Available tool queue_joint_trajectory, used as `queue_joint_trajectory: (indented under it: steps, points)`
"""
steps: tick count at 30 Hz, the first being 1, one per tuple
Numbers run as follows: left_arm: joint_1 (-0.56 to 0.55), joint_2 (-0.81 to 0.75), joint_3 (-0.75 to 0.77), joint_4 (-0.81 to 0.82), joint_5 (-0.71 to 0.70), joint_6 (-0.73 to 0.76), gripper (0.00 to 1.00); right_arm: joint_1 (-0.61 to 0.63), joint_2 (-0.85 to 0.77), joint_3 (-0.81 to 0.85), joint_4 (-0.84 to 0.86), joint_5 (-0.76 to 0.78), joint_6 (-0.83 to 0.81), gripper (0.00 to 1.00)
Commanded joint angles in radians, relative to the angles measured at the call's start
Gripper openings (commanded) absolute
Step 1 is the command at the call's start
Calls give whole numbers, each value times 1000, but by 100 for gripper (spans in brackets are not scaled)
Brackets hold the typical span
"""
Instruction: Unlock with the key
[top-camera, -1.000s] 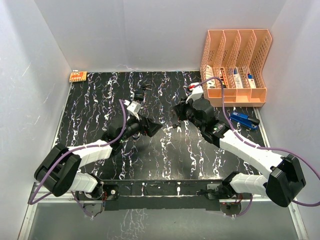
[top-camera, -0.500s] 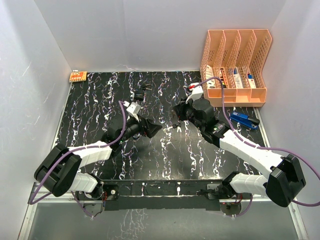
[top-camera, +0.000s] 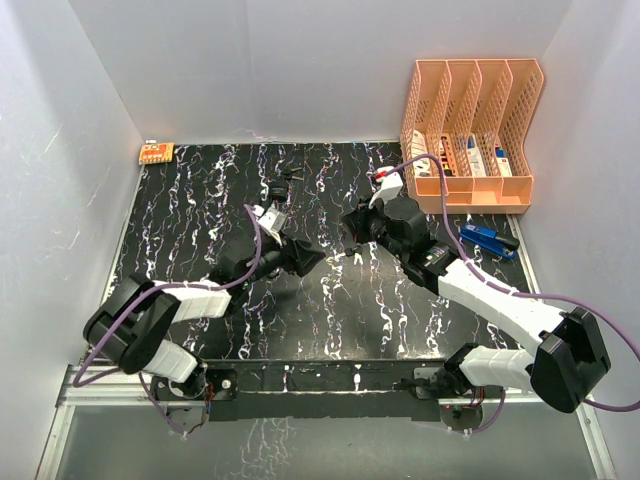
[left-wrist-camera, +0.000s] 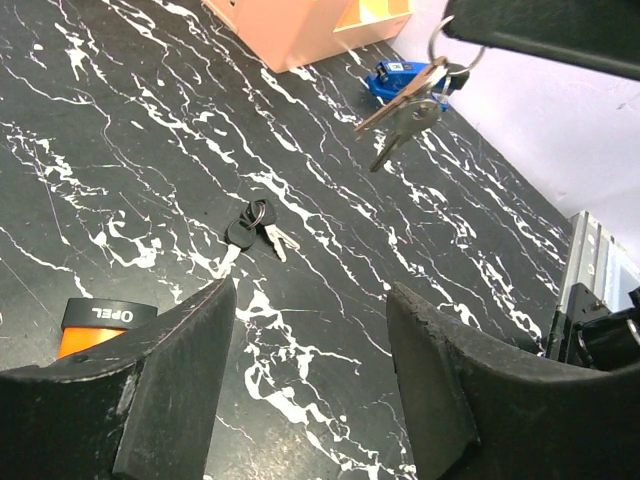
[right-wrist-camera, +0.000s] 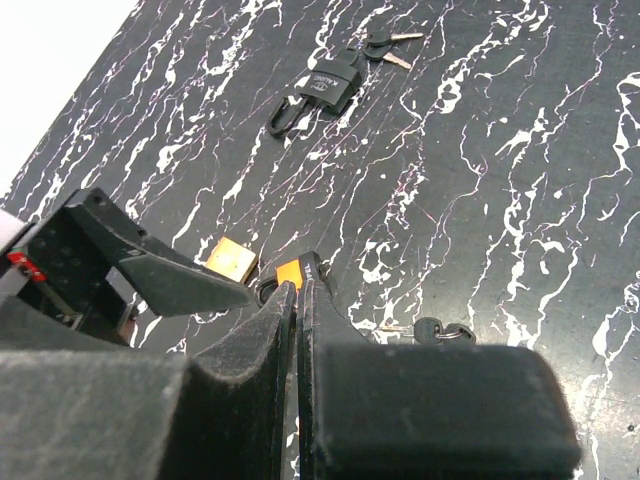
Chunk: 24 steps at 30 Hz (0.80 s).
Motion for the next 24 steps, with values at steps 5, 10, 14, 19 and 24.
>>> queue_joint_trajectory:
  steps: [5, 10, 14, 19, 24]
  points:
    - [-13, 143, 69, 227, 33, 5, 58, 5, 4, 30, 72, -33, 20, 0]
    - [-27, 234, 104, 330, 66, -13, 59, 4, 5, 31, 75, -45, 24, 0]
    - [-38, 286, 123, 403, 80, -27, 61, 5, 4, 31, 79, -52, 26, 0]
    - [-52, 337, 150, 465, 96, -36, 63, 4, 7, 31, 83, -58, 28, 0]
    - [-65, 368, 158, 516, 98, -37, 64, 5, 6, 29, 84, -58, 27, 0]
